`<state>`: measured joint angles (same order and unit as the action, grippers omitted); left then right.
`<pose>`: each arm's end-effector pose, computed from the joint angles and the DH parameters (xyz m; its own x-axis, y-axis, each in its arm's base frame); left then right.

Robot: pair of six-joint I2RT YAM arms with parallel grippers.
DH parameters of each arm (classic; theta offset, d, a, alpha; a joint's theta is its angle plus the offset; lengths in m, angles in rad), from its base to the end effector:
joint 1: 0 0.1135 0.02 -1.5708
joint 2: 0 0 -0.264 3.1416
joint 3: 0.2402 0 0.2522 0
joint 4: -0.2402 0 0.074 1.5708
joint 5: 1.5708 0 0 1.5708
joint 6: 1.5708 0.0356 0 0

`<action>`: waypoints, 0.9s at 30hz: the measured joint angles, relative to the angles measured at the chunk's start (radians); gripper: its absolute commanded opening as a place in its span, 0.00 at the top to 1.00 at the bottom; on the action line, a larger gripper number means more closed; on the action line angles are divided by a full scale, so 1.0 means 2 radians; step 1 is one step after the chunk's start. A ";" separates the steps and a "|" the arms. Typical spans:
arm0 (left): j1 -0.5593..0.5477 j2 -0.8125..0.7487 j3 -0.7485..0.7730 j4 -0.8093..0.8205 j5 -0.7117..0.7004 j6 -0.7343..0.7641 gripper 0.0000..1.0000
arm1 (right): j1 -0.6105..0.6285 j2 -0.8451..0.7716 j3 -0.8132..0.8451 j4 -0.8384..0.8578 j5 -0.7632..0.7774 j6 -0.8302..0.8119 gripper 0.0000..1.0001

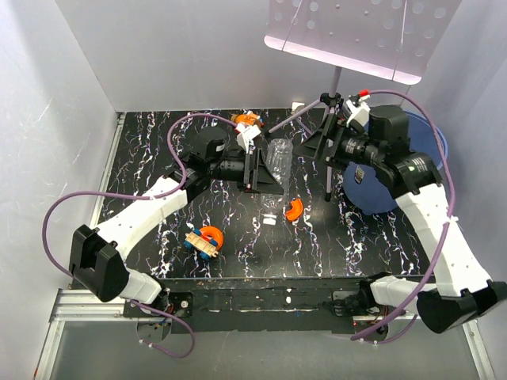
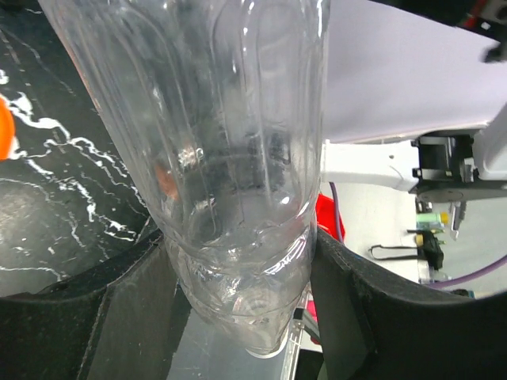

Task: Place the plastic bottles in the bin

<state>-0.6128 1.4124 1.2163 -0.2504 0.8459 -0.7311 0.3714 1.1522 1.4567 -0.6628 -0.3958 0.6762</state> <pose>0.2451 -0.2049 0.3432 -0.8864 0.0820 -0.4556 0.4592 0.2805 -0.8429 0.2079 0.0957 0.4479 -0.6750 0.3568 -0.6458 -0.3191 0.6480 0.6915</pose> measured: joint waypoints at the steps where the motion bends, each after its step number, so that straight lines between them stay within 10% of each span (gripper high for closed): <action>1: -0.005 0.000 0.000 0.006 0.003 -0.004 0.47 | 0.004 0.012 0.000 0.007 0.004 0.005 0.10; 13: -0.031 0.000 0.004 0.026 0.005 -0.033 0.45 | 0.025 0.044 -0.031 0.062 0.007 0.036 0.18; 17: -0.033 0.001 0.004 0.023 0.002 -0.039 0.39 | 0.035 0.054 -0.042 0.084 -0.003 0.043 0.59; 20: -0.036 0.001 0.006 0.020 -0.005 -0.040 0.05 | 0.037 0.052 -0.049 0.092 -0.003 0.047 0.85; 27: -0.042 0.001 0.050 -0.045 -0.023 -0.003 0.02 | 0.038 0.051 -0.013 0.037 0.067 0.009 0.88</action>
<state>-0.6971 1.4143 1.3167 -0.3401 0.8001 -0.7380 0.4473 1.2537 1.4315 -0.5888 -0.2626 0.6933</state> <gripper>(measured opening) 0.982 0.317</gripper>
